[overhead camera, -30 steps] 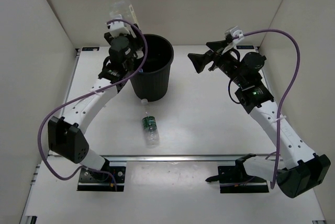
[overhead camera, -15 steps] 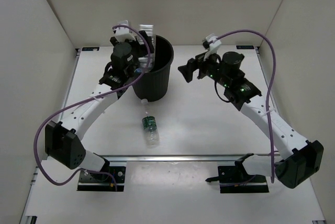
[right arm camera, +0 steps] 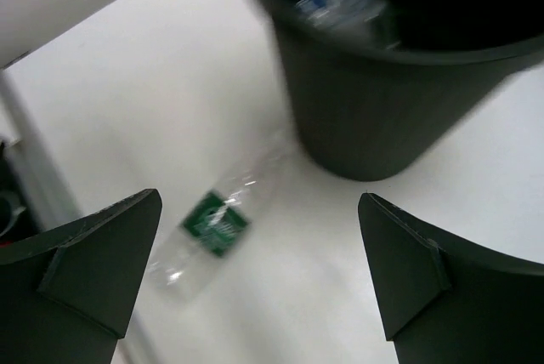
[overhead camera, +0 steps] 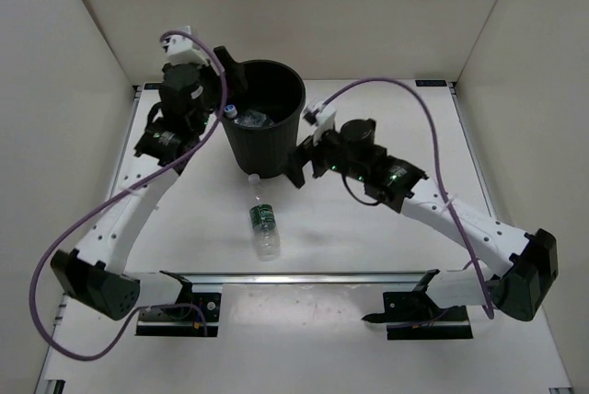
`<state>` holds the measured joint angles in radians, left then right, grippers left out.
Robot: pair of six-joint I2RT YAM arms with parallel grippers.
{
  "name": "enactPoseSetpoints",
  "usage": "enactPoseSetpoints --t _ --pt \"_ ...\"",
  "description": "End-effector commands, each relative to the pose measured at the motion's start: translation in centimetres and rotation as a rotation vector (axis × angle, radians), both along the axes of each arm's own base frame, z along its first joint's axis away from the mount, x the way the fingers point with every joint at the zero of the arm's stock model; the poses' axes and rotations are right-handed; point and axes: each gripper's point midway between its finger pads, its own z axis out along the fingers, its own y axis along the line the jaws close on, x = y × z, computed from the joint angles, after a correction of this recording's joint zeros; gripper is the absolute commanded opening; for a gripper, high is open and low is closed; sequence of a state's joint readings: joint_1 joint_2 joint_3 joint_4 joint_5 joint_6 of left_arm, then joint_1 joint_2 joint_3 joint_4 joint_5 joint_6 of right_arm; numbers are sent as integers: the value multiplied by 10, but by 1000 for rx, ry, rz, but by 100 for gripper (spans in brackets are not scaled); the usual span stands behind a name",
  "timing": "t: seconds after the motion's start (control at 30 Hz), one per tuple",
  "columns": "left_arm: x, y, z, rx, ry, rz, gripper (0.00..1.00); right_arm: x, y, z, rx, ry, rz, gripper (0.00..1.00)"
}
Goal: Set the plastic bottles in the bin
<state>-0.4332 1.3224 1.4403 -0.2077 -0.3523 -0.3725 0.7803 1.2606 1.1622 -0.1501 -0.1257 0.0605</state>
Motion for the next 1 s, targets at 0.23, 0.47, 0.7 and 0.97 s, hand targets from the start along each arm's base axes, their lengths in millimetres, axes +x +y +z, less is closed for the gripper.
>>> enactPoseSetpoints --t 0.23,0.47,0.7,0.97 --pt "-137 64 -141 -94 580 20 99 -82 55 -118 -112 309 82 99" --pt "-210 102 -209 -86 769 168 99 -75 81 -180 -261 312 -20 100" --pt "-241 98 -219 -150 767 164 98 -53 100 -227 -300 341 -118 99" --pt "-245 101 -213 -137 742 168 98 -45 110 -241 -282 316 -107 78"
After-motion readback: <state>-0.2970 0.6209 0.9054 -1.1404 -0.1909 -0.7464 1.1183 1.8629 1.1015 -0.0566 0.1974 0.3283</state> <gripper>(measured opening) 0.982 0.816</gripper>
